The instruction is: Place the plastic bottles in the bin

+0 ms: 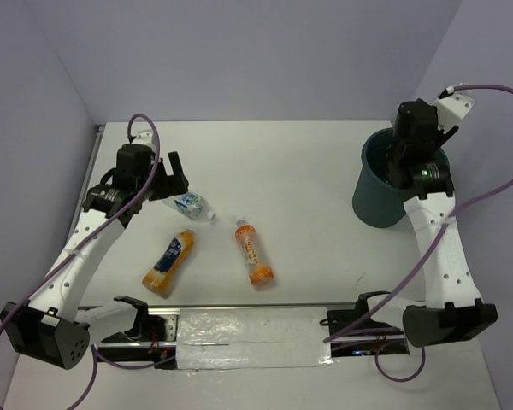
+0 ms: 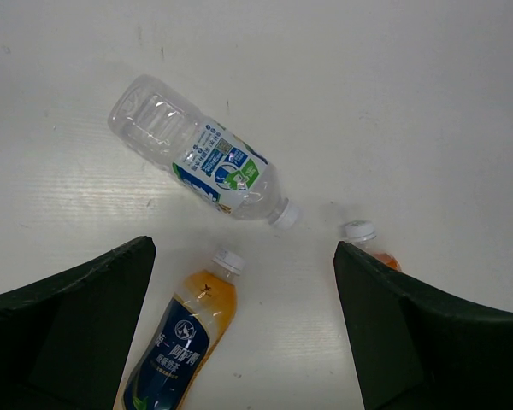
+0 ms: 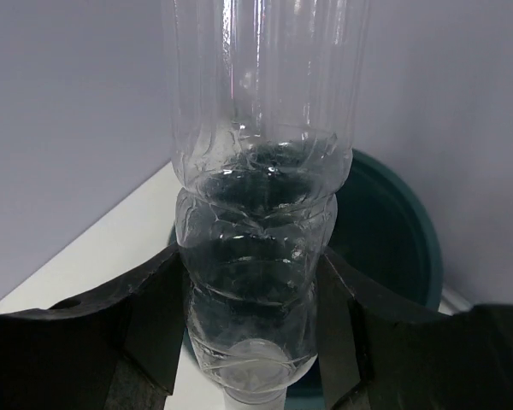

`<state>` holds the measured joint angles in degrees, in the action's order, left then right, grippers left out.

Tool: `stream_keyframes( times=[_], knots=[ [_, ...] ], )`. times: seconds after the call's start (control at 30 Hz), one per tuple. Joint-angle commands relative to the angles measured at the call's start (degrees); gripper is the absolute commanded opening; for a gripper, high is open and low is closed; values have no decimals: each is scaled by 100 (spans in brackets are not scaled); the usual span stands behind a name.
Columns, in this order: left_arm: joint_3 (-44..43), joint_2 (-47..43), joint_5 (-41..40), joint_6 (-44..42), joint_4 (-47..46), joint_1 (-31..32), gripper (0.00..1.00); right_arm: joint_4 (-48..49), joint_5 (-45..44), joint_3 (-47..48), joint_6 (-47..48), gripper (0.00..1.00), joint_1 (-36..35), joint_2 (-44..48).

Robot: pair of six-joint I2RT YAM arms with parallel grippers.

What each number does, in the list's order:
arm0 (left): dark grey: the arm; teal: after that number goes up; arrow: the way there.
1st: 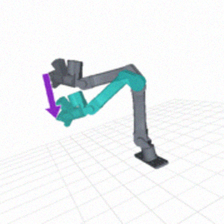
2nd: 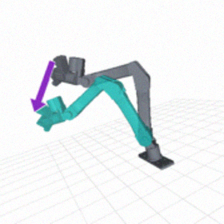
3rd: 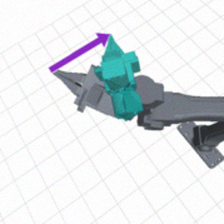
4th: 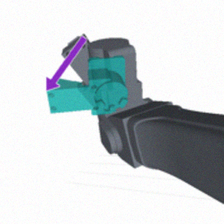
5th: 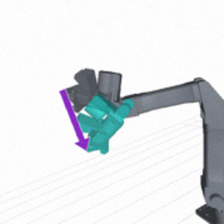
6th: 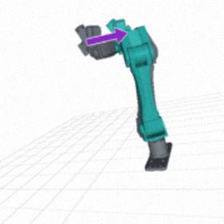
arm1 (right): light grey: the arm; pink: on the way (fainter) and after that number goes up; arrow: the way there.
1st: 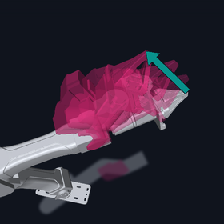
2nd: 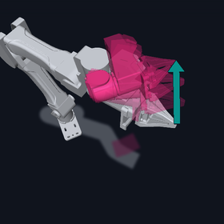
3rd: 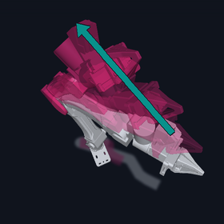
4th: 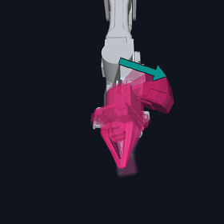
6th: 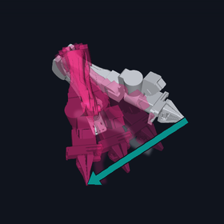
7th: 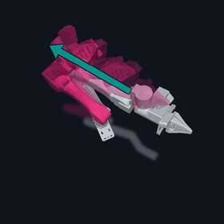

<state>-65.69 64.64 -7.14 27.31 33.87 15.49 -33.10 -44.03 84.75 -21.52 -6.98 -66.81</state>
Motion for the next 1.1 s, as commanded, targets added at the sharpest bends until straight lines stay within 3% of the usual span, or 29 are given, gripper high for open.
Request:
stream_keyframes(
  times=[0.0, 0.17, 0.27, 0.3, 0.4, 0.57, 0.67, 0.7, 0.77, 0.83, 0.9, 0.93, 1.07],
  knots=[
    [-67, 4, 116, 29, -301, -2, 99, 567, -413, -98, 324, 50, 363, -306],
    [-119, 119, 195, 38, -284, -2, 99, 1121, -545, -362, 227, 52, 654, -622],
    [-163, 136, 169, -15, -249, -2, 99, 964, -545, -197, 104, 70, 839, -851],
    [-181, 136, 169, -15, -249, -2, 99, 885, -519, -144, 87, 80, 830, -869],
    [-190, 110, 142, 2, -232, -2, 99, 805, -362, -64, 165, 91, 804, -695],
    [-216, 92, 55, 11, -188, -2, 99, 358, 385, 313, 297, 95, 471, -307],
    [-321, 119, -182, 20, -100, -2, 99, -46, 833, 253, 315, 96, -502, -79],
    [-365, 119, -374, 37, -30, -2, 99, -125, 870, 166, 315, 96, -1341, -61],
    [-427, 136, -638, 99, 76, -2, 99, -424, 983, -167, 27, 97, -2137, -130],
    [-497, 198, -972, 239, 268, -10, 99, -452, 1632, -510, -220, 97, -3066, -271],
    [-576, 242, -1175, 354, 418, -19, 99, -347, 2482, -1003, -502, 98, -3571, -630],
    [-576, 242, -1280, 380, 515, -28, 99, -224, 2687, -1152, -572, 98, -4052, -797],
    [-366, 137, -1045, 442, 437, -28, 99, -109, 3189, -1531, -731, 99, -4908, -1799]
  ],
)
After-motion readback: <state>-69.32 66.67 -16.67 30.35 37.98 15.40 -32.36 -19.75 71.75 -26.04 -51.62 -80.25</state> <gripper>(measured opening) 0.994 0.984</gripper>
